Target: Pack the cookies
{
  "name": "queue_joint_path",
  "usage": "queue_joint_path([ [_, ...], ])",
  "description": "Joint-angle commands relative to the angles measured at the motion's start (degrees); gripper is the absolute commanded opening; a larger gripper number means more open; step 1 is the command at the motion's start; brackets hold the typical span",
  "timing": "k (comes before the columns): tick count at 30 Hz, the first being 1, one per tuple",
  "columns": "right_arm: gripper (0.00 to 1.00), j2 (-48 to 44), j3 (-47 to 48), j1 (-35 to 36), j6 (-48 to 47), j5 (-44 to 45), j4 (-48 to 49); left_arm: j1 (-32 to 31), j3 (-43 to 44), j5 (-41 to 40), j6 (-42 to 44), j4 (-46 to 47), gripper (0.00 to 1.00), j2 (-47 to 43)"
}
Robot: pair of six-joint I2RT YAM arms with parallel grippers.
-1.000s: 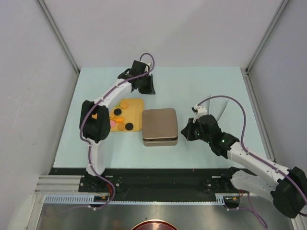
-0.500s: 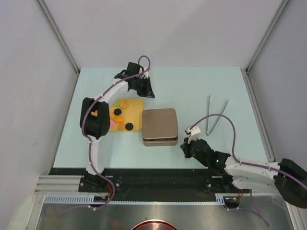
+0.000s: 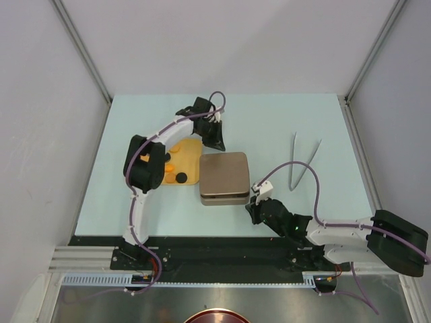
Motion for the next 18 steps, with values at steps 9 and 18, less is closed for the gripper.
queue_joint_path([
  [9,0.00,15.8,5.5,0.6,-3.2,-2.7,14.9,-2.4,-4.8,-1.9,1.5,1.1,0.03,-3.9],
  [18,0.00,21.5,9.5,0.6,-4.3,-4.3,17.8,-2.8,-7.9,-1.7,1.4,1.6,0.02,-6.0],
])
